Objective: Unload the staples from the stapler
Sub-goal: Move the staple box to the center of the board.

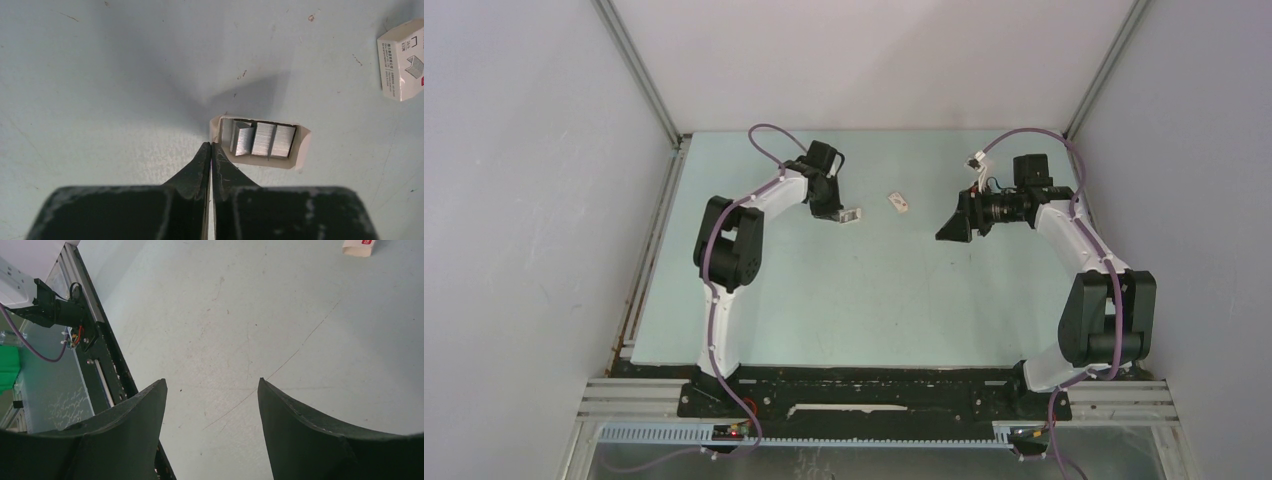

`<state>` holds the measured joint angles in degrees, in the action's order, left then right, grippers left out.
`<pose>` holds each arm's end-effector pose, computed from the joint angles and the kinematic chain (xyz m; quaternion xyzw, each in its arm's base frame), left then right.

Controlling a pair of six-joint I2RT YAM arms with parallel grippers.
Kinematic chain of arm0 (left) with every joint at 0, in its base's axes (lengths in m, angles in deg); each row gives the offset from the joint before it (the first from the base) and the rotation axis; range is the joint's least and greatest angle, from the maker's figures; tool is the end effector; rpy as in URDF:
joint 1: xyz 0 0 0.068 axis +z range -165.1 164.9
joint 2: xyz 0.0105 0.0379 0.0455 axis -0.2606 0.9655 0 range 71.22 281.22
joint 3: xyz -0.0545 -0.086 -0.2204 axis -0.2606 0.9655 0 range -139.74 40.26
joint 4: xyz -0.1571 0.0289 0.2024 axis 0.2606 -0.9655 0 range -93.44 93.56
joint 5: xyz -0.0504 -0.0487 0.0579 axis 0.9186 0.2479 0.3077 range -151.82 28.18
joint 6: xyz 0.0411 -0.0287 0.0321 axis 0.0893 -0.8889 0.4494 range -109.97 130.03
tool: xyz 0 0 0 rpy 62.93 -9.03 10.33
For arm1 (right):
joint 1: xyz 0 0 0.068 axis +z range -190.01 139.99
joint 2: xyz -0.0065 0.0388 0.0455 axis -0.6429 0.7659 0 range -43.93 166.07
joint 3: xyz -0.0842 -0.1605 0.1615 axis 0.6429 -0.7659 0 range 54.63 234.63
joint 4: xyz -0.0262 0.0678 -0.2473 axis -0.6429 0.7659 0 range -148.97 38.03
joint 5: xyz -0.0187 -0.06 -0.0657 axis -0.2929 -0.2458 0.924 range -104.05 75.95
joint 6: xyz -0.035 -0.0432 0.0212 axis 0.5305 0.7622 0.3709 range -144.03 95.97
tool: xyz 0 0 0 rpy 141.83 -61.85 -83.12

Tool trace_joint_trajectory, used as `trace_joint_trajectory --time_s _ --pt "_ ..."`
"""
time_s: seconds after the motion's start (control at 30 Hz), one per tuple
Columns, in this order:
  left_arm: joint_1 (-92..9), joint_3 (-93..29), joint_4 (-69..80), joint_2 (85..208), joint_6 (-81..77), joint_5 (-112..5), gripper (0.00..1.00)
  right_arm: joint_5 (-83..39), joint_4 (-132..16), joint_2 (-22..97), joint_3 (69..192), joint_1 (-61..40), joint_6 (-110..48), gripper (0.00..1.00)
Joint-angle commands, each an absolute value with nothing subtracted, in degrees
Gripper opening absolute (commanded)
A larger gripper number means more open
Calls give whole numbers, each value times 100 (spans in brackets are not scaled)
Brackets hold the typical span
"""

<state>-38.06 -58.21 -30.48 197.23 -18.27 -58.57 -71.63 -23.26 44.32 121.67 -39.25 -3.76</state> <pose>0.4175 -0.1795 0.1402 -0.0382 0.9683 -0.1309 0.2093 0.3120 0.0409 0.2334 -0.2882 0.8009 0.4127 0.3242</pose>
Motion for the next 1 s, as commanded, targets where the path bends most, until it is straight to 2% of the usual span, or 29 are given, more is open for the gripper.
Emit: trace_joint_trajectory --time_s 0.0,0.1,0.7,0.97 --pt "-3782 -6083 -3064 19688 -1721 -5772 4 -7299 -2442 4424 12167 -3957 -391 76" --pt "-3780 -6043 -3063 19628 -1689 -5775 0 -7305 -2444 4423 12165 -3959 -399 76" --pt "-4007 -5493 -3545 18810 -1098 -6511 0 -7360 -2450 4409 12160 -3957 -418 76" --pt "-4110 -4659 -3652 18275 -889 -6576 0 -7382 -2441 4384 12166 -3957 -419 76"
